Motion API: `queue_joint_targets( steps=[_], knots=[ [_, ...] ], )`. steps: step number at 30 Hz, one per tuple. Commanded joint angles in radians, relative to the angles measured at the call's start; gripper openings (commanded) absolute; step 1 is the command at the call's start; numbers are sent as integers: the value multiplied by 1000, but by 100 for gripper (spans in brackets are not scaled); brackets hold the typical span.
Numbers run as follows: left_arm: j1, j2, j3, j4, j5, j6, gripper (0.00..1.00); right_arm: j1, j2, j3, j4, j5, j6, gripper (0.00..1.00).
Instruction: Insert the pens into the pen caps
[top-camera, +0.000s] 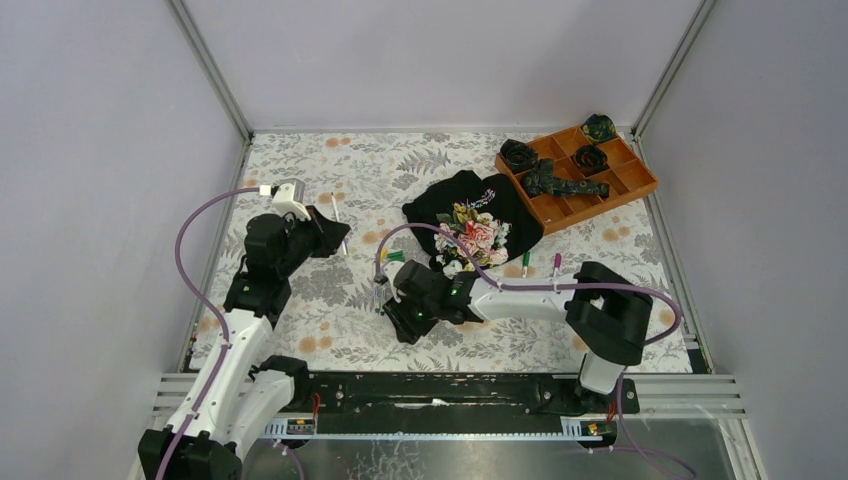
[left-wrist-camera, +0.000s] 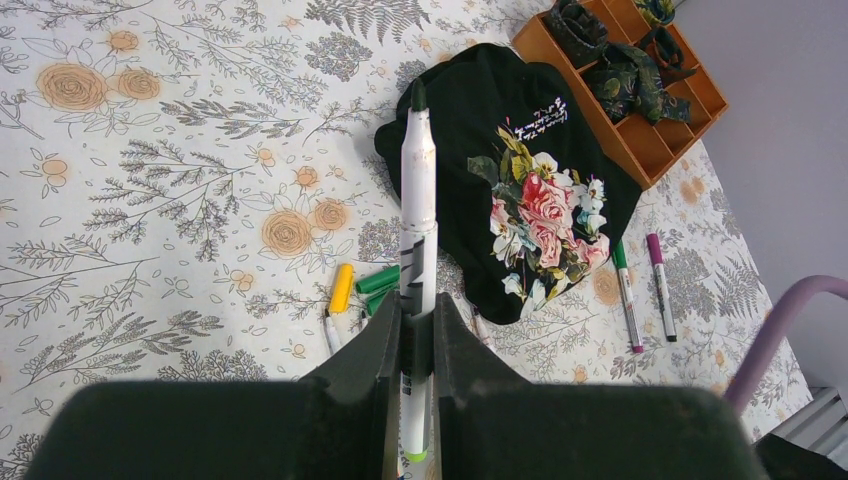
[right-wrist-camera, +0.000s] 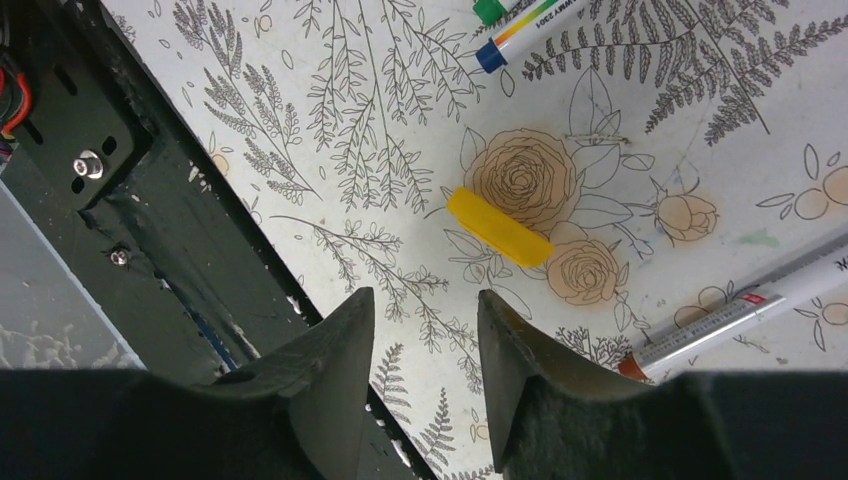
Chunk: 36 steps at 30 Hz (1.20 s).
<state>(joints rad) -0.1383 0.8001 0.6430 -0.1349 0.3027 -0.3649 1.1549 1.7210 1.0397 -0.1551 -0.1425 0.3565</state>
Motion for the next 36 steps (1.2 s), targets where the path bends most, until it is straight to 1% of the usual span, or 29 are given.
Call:
queue_joint_targets(
  steps=[1, 4, 9, 13, 19, 21, 28, 36],
  knots=[
    [3, -2, -5, 17, -11, 17, 0, 7, 27, 37, -9, -3, 74, 50],
    [4, 1, -3, 18, -8, 17, 0, 7, 56, 45, 0, 9, 126, 54],
    [3, -8, -6, 17, -6, 18, 0, 6, 116, 102, -36, 76, 175, 58],
    [3, -8, -4, 18, -8, 20, 0, 6, 163, 153, -58, 139, 181, 61],
    [3, -14, -3, 17, -3, 21, 0, 7, 225, 236, -126, 240, 175, 61],
    [3, -20, -5, 17, -5, 21, 0, 8, 228, 243, -153, 263, 176, 59],
    [4, -28, -5, 17, -3, 21, 0, 9, 224, 241, -236, 329, 210, 44],
    [3, -34, -3, 17, 4, 18, 0, 53, 247, 271, -306, 363, 265, 39]
  ],
)
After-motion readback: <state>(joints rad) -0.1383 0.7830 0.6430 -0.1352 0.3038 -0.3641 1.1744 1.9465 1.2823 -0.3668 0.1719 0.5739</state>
